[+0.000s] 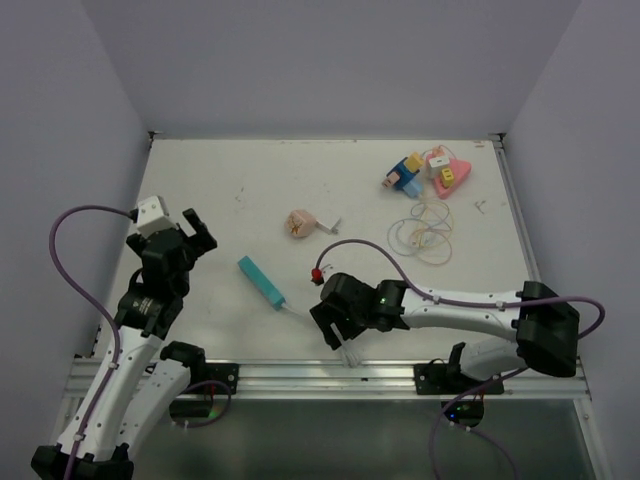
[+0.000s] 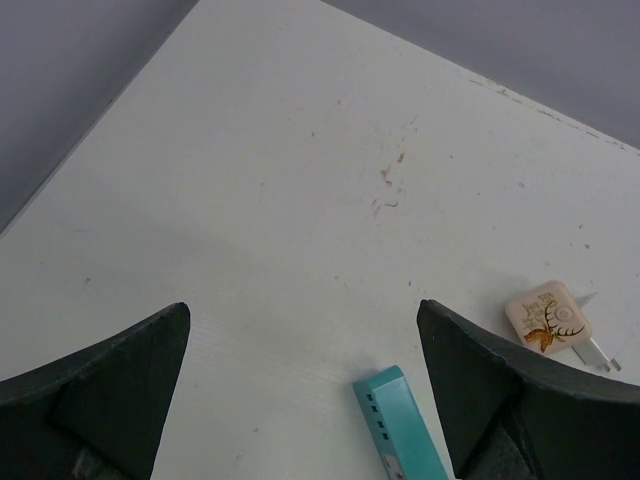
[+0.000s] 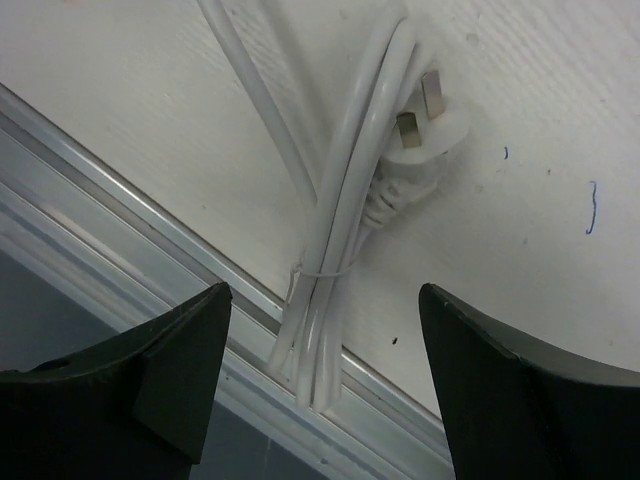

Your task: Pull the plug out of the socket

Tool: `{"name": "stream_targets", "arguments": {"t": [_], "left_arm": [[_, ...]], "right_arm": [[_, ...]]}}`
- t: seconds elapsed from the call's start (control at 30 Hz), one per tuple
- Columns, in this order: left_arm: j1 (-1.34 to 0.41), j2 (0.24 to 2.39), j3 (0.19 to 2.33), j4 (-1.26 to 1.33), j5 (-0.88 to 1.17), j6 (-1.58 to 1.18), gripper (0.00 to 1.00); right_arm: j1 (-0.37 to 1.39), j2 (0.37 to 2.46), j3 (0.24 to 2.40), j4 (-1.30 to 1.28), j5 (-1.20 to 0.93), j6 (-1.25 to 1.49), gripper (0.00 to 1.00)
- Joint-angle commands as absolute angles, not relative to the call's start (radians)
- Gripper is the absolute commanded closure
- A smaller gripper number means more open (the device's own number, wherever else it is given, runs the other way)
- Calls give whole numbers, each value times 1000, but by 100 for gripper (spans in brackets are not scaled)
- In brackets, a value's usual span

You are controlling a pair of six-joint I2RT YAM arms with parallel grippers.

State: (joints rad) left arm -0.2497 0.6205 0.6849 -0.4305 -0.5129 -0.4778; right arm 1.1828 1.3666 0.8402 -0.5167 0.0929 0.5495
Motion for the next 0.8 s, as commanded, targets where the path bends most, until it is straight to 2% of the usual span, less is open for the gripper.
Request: {"name": "stream_targets", "arguments": {"t": [0.0,0.07,0.17,0.2,0.27,0.3,0.37,0.4,0.67,0.77], "left_arm": [[-245,612,693,-423,-532,-469,1],[-245,612,692,-425,-531,-471,0],[-245,607,692,-425,-531,-474,1],[-245,606,690,-425,-531,-474,0],[-245,601,693,-425,-528,-477,0],[-247,601,693,-425,-528,-479,0],[-245,595,693,-426,-535,-482,1],[-245,591,692,-428,-540,-483,0],[-245,558,696,-446,-630,-517,1],[-245,548,696,-454,-653,-526,0]], "right_arm": [[1213,1420,842,-555,133,594,22],[1221,1465,853,-543,149,597,26],[1226,1552,888,-490,143,585,44],[1226,1580,922,-476,140,577,55],[1227,1669,1007,-459,138,549,70],[1227,1701,1041,-459,138,539,84],[1227,1791,1115,-456,133,509,97],[1226,1818,1190,-453,127,500,100],[1149,2147,1636,-370,98,512,100],[1094,2195,1721,-253,65,537,80]]}}
